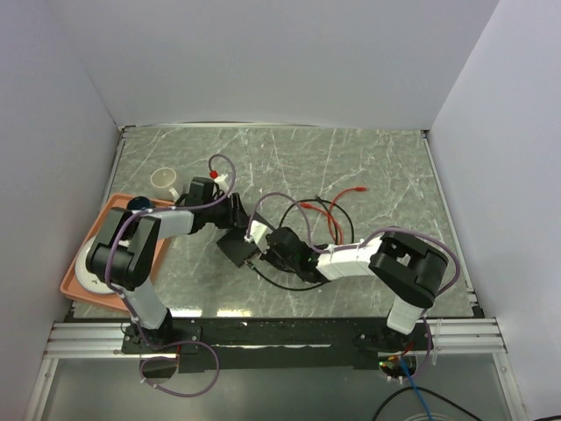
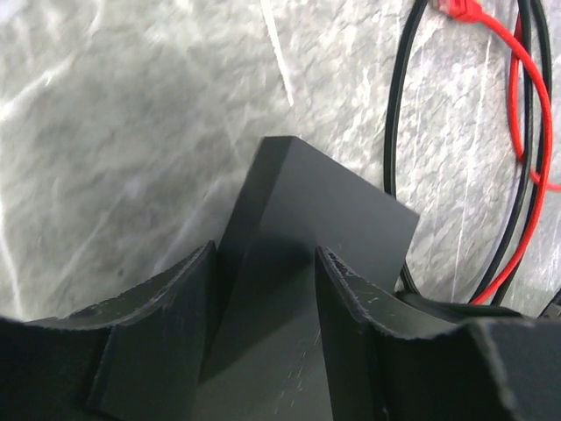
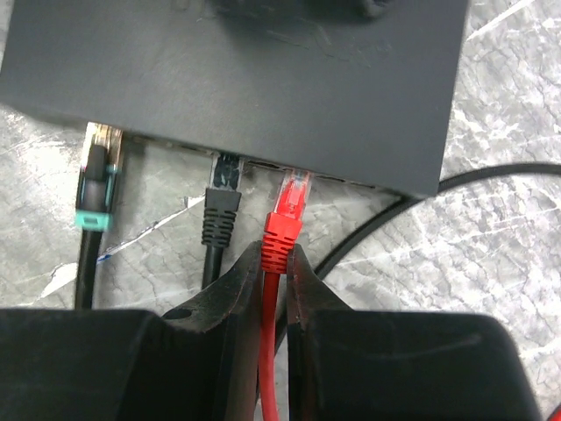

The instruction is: Insert the plug into the switch port

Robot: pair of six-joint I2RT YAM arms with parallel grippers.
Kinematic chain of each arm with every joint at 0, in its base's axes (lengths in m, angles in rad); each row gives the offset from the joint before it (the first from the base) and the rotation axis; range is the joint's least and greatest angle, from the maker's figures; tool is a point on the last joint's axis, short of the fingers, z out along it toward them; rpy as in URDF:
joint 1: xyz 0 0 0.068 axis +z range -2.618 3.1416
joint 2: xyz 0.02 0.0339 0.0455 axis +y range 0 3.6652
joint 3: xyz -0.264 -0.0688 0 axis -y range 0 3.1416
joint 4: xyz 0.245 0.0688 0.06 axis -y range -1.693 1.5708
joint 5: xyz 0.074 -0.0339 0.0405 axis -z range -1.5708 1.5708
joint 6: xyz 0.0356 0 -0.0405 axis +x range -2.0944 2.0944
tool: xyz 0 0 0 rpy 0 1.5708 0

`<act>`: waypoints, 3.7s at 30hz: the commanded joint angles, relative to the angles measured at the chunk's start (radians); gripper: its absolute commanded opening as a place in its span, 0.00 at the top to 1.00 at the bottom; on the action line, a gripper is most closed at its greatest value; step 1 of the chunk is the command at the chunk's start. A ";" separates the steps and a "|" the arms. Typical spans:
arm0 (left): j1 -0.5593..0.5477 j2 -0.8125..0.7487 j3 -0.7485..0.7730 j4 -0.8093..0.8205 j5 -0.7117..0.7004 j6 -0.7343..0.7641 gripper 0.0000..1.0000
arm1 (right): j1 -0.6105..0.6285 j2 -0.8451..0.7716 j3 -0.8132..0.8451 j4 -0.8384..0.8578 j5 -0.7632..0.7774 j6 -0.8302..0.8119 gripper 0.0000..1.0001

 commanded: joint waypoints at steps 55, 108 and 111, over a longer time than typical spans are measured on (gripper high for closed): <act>-0.365 -0.006 -0.223 0.315 0.349 -0.267 0.99 | -0.004 0.026 0.053 0.348 0.009 0.094 1.00; -0.520 -0.320 -0.161 -0.010 -0.151 -0.284 0.75 | -0.015 -0.029 0.095 0.230 -0.185 0.060 1.00; -0.494 -0.305 -0.175 0.007 -0.132 -0.296 0.55 | -0.016 -0.031 0.089 0.221 -0.197 0.065 1.00</act>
